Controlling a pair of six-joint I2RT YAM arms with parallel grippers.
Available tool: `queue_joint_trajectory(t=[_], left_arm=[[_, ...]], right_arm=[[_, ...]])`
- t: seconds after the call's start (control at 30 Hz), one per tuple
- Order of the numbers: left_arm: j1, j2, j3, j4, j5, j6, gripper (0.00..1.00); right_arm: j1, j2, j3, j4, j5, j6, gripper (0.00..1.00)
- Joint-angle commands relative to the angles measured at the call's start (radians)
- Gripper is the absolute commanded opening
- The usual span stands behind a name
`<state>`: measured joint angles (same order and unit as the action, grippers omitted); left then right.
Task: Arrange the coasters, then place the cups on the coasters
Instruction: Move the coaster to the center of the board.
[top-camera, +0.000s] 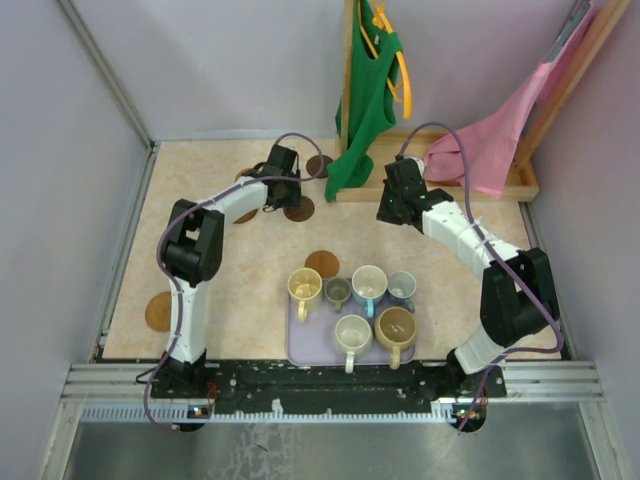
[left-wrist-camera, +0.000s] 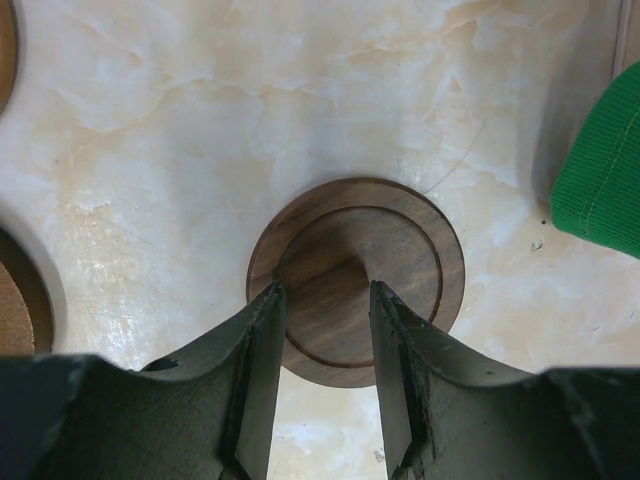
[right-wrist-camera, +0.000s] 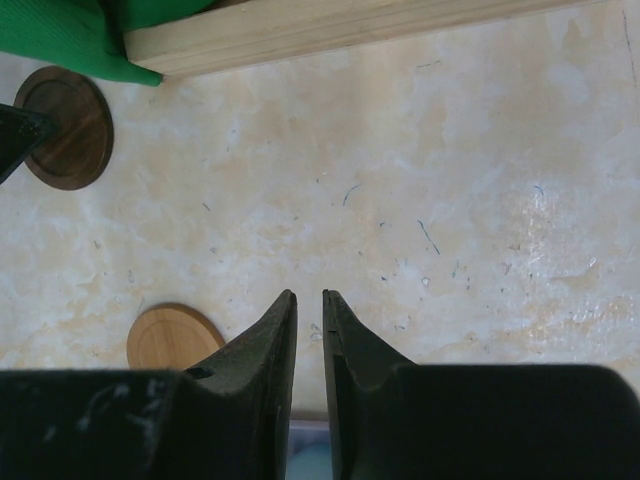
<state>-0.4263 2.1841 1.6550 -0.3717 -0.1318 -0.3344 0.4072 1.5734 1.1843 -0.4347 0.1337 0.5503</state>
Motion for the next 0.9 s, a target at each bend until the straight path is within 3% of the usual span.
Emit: queue_joint_trajectory(t=[0.0, 0.4, 0.73, 0.87], left_arm=[[0.014, -0.001, -0.030, -0.105, -0.037, 0.020, 0.47], [0.014, -0.047, 0.030, -0.090, 0.000, 0.027, 0.57], [0.015, -0.042, 0.109, -0.040, 0.009, 0.054, 0.58], [0.015, 0.022, 0.214, -0.040, 0.010, 0.072, 0.60]], right_arm=[[-0.008, -0.004, 0.029, 0.038, 0.000, -0.010, 0.18], [-0.009, 0.012, 0.032, 0.047, 0.003, -0.009, 0.18], [-0.009, 0.026, 0.044, 0.047, 0.011, -0.012, 0.18], [-0.011, 0.025, 0.043, 0.047, 0.017, -0.010, 0.18]])
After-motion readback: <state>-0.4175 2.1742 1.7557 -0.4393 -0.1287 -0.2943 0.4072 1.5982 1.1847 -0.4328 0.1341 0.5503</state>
